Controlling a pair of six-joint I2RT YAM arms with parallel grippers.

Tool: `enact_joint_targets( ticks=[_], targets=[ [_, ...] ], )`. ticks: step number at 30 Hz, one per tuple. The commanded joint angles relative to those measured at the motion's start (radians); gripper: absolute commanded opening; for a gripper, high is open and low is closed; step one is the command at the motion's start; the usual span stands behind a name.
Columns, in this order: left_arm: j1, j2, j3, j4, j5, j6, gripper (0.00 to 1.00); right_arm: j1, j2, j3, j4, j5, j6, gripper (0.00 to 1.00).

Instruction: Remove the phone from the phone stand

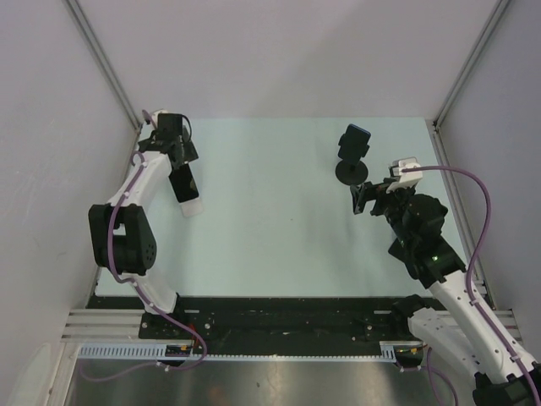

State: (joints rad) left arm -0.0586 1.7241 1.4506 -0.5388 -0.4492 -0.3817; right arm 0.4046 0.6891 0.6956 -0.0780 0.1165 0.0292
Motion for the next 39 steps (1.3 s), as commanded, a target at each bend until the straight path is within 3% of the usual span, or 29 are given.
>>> enact_joint_targets(
  ticks=[1,6,18,23,33,35,39],
  targets=[
    [0.011,0.008,0.030,0.011,0.064,0.023,0.98,0.007,0.026,0.002,0.027,0.012,-0.026,1.00],
    [0.011,0.009,0.019,0.014,0.096,0.043,0.93,0.005,0.044,0.002,0.057,0.014,-0.050,1.00],
    [0.011,-0.003,-0.021,0.016,0.089,0.053,0.71,0.005,0.082,0.002,0.067,0.002,-0.072,1.00],
    [0.009,-0.038,-0.018,0.017,0.096,0.075,0.55,0.005,0.081,0.002,0.095,-0.001,-0.080,1.00],
    [0.006,-0.153,0.010,0.013,0.110,0.121,0.07,0.005,0.078,0.004,0.101,-0.012,-0.074,1.00],
    [0.002,-0.181,0.020,0.011,0.122,0.124,0.01,0.005,0.076,0.004,0.107,-0.021,-0.069,1.00],
    [-0.018,-0.228,0.045,-0.004,0.165,0.124,0.00,0.005,0.079,0.004,0.122,-0.105,-0.063,1.00]
  ],
)
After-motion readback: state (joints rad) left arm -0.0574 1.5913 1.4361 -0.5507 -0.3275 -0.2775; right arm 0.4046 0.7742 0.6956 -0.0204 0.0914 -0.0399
